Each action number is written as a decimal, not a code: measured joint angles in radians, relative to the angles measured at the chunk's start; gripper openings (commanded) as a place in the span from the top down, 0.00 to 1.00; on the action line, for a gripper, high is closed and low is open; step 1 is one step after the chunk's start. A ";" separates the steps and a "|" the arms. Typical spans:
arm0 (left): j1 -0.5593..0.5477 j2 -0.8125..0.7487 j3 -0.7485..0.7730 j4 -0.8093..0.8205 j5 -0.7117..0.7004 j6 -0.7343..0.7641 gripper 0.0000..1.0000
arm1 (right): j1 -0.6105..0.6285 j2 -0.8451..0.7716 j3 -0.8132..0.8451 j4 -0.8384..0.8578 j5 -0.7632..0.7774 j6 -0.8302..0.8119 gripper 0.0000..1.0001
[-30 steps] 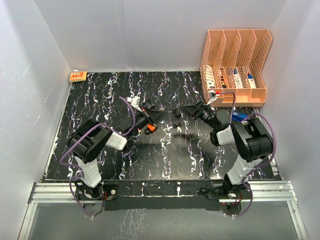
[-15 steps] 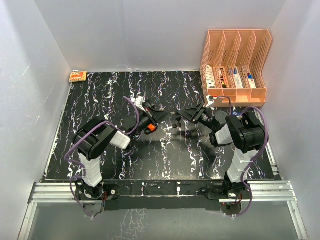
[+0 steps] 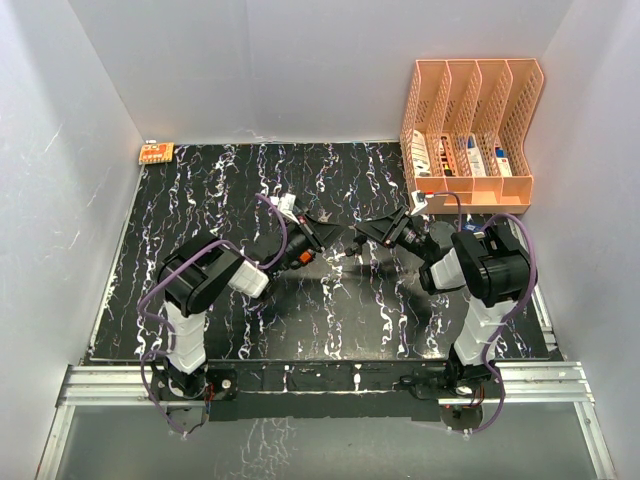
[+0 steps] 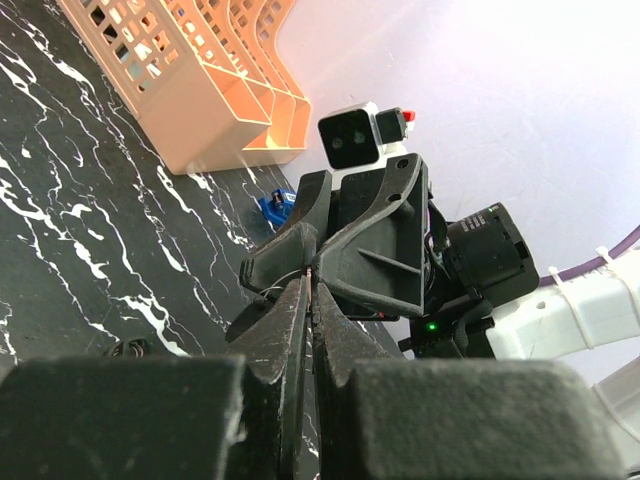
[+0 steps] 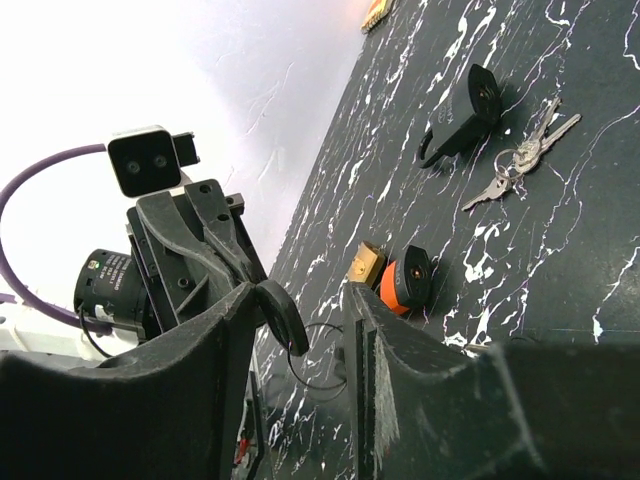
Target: Unlock with the key
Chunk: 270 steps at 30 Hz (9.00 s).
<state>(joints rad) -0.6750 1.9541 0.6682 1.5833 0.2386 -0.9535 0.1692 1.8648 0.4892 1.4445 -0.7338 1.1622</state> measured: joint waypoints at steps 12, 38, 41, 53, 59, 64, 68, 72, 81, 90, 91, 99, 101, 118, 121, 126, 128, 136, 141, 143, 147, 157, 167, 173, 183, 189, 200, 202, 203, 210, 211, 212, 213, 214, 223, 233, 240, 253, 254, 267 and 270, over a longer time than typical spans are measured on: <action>-0.023 0.005 0.011 -0.002 -0.028 -0.005 1.00 | 0.000 -0.023 0.000 0.000 -0.005 0.007 0.77; -0.051 0.022 0.011 0.015 -0.103 -0.013 1.00 | -0.006 -0.035 0.000 0.000 0.002 0.011 0.80; -0.054 0.028 0.011 0.022 -0.105 -0.015 1.00 | -0.007 -0.035 0.000 0.000 0.005 0.013 0.70; -0.088 0.037 0.011 0.021 -0.072 -0.015 1.00 | -0.006 -0.035 0.012 0.000 0.010 0.020 0.71; -0.088 0.037 0.011 0.021 -0.075 -0.011 1.00 | -0.008 -0.035 0.012 0.000 0.010 0.022 0.71; -0.088 0.037 0.010 0.021 -0.091 -0.008 1.00 | -0.011 -0.035 0.012 0.000 0.009 0.022 0.71; -0.088 0.031 -0.002 0.023 -0.111 -0.007 1.00 | -0.016 -0.040 0.012 0.000 0.009 0.021 0.71; -0.088 0.022 -0.011 0.023 -0.130 -0.003 1.00 | -0.021 -0.047 0.011 0.000 0.008 0.021 0.71; -0.086 0.013 -0.014 0.024 -0.153 0.000 1.00 | -0.024 -0.051 0.005 0.000 0.004 0.021 0.72; -0.083 0.013 -0.014 0.024 -0.154 -0.005 1.00 | -0.026 -0.051 0.003 0.000 0.000 0.018 0.73; -0.082 0.013 -0.013 0.024 -0.154 -0.006 1.00 | -0.026 -0.051 0.003 0.000 -0.001 0.018 0.72; -0.072 0.013 -0.013 0.024 -0.154 -0.029 1.00 | -0.040 -0.051 0.003 0.000 -0.010 0.017 0.72; -0.072 0.013 -0.013 0.024 -0.154 -0.035 1.00 | -0.040 -0.051 0.003 0.000 -0.014 0.017 0.72; -0.063 0.016 0.039 0.004 -0.150 -0.079 1.00 | -0.042 -0.050 0.005 0.001 -0.030 0.018 0.79; -0.063 0.016 0.039 0.001 -0.151 -0.080 1.00 | -0.042 -0.050 0.005 0.001 -0.031 0.018 0.82; -0.060 0.017 0.039 -0.002 -0.153 -0.081 1.00 | -0.042 -0.050 0.005 0.001 -0.033 0.020 0.87; -0.060 0.017 0.038 -0.002 -0.153 -0.084 1.00 | -0.042 -0.051 0.005 0.002 -0.033 0.020 0.89; -0.060 0.022 0.031 0.003 -0.153 -0.095 1.00 | -0.042 -0.051 0.005 0.001 -0.037 0.019 1.00; -0.053 0.039 0.024 0.018 -0.153 -0.114 0.77 | -0.042 -0.051 0.005 0.000 -0.037 0.017 1.00; -0.049 0.041 0.018 0.017 -0.150 -0.118 0.62 | -0.044 -0.056 0.004 0.000 -0.036 0.018 1.00; -0.040 0.043 0.000 0.017 -0.149 -0.119 0.38 | -0.057 -0.082 -0.001 0.001 -0.031 0.018 1.00; 0.048 -0.027 -0.135 0.010 -0.134 -0.105 0.02 | -0.113 -0.089 -0.050 0.001 -0.032 0.019 1.00; 0.244 -0.260 -0.112 -0.291 -0.069 0.019 0.02 | -0.119 -0.052 -0.058 0.000 -0.036 -0.030 1.00; 0.246 -0.297 0.136 -0.780 -0.112 0.274 0.01 | -0.119 -0.153 -0.058 -0.123 0.000 -0.197 1.00; 0.246 -0.217 0.283 -1.136 -0.169 0.508 0.02 | -0.119 -0.305 -0.046 -0.359 0.071 -0.398 1.00; 0.246 -0.163 0.343 -1.232 -0.168 0.600 0.01 | -0.115 -0.369 -0.039 -0.529 0.137 -0.481 1.00; 0.246 0.009 0.580 -1.386 -0.116 0.854 0.02 | -0.088 -0.446 -0.001 -0.699 0.199 -0.585 1.00; 0.246 0.037 0.614 -1.419 -0.109 0.895 0.02 | -0.087 -0.446 0.000 -0.716 0.201 -0.591 1.00; 0.246 0.046 0.624 -1.433 -0.105 0.912 0.02 | -0.086 -0.446 0.000 -0.726 0.202 -0.595 1.00; 0.246 0.062 0.641 -1.495 -0.088 0.986 0.02 | -0.085 -0.446 0.008 -0.756 0.209 -0.615 1.00; 0.246 0.064 0.642 -1.501 -0.084 0.994 0.02 | -0.085 -0.446 0.009 -0.759 0.209 -0.616 1.00; 0.247 0.066 0.646 -1.509 -0.080 1.001 0.02 | -0.085 -0.446 0.010 -0.763 0.209 -0.616 1.00; 0.248 0.071 0.653 -1.519 -0.077 1.010 0.02 | -0.084 -0.446 0.010 -0.764 0.209 -0.616 1.00; 0.248 0.075 0.660 -1.529 -0.076 1.018 0.02 | -0.084 -0.446 0.010 -0.764 0.208 -0.617 1.00; 0.280 0.107 0.689 -1.550 -0.053 1.082 0.02 | -0.084 -0.446 0.011 -0.765 0.208 -0.620 1.00; 0.315 0.133 0.690 -1.531 0.003 1.123 0.02 | -0.076 -0.446 0.012 -0.765 0.204 -0.620 1.00; 0.317 0.136 0.690 -1.520 0.085 1.139 0.03 | -0.072 -0.442 0.015 -0.764 0.203 -0.623 1.00; 0.312 0.136 0.674 -1.492 0.114 1.128 0.11 | -0.071 -0.440 0.025 -0.764 0.203 -0.627 1.00; 0.310 0.136 0.674 -1.492 0.107 1.129 0.11 | -0.071 -0.440 0.025 -0.764 0.203 -0.627 1.00; 0.276 0.136 0.681 -1.513 -0.014 1.178 0.43 | -0.071 -0.440 0.025 -0.764 0.203 -0.631 1.00; 0.275 0.136 0.680 -1.513 -0.014 1.179 0.51 | -0.069 -0.440 0.025 -0.764 0.203 -0.631 1.00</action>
<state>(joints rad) -0.4000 2.0899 1.3483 0.0700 0.2241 0.2256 0.1005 1.4250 0.5144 0.6804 -0.5308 0.5312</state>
